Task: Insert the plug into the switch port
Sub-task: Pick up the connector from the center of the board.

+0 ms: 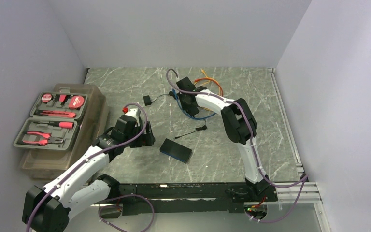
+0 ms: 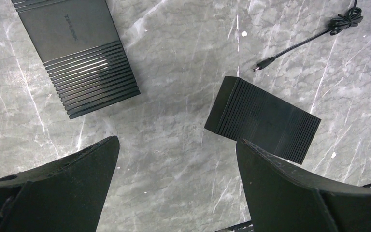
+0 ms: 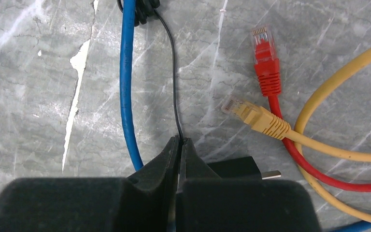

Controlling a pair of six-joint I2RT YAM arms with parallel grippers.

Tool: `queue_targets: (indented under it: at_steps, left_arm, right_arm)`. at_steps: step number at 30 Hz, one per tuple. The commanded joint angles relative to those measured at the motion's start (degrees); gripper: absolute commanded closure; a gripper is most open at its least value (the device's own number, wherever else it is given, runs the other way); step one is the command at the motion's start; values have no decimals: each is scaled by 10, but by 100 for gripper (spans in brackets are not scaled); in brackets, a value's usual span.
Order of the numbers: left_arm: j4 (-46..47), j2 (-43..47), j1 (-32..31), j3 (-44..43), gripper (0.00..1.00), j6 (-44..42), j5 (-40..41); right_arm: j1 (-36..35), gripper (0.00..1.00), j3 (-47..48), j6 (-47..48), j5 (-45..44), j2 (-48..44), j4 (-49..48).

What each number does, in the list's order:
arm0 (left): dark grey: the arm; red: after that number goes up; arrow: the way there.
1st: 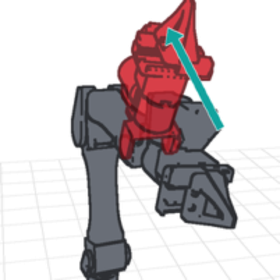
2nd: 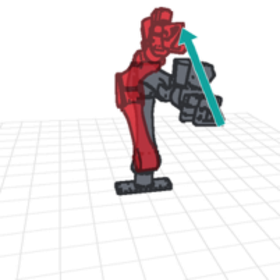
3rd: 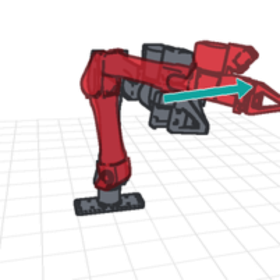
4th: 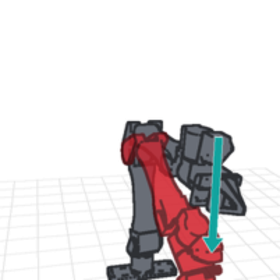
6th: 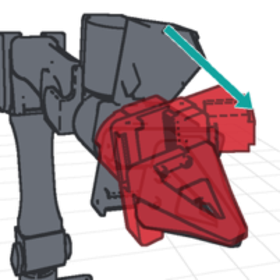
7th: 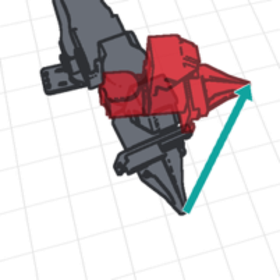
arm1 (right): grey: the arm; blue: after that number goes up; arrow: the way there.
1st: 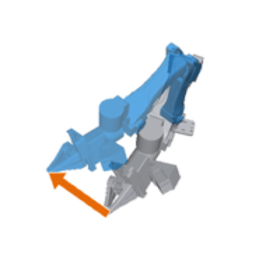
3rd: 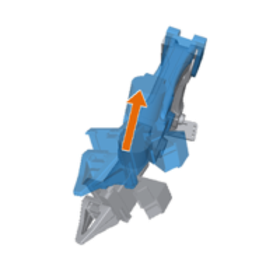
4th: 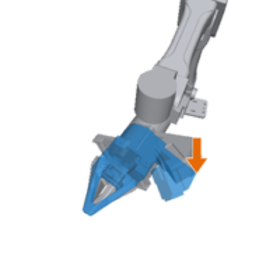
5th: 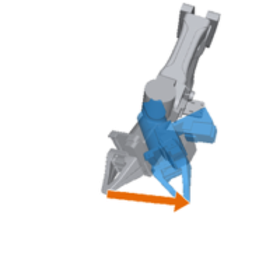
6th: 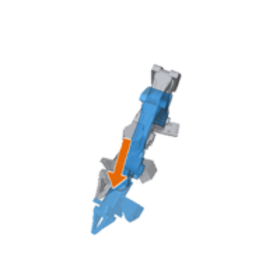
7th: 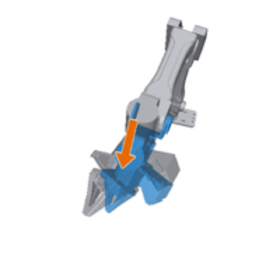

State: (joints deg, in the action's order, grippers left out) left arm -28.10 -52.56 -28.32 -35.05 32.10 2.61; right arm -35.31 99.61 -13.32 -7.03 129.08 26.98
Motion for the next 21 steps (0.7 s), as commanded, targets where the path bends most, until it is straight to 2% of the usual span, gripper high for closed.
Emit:
queue_targets:
  at_steps: [1, 10, 21]
  left_arm:
    - [13, 16, 2, -2, 1, -8, -6]
    - [7, 38, 3, -1, 1, -12, -2]
    - [26, 114, 2, 9, 1, -18, -14]
  right_arm:
    - [-4, 100, -9, -6, -17, -41, 29]
    - [-4, 100, 46, 5, -31, -87, 27]
    - [-21, 100, 80, 32, -53, -142, 24]
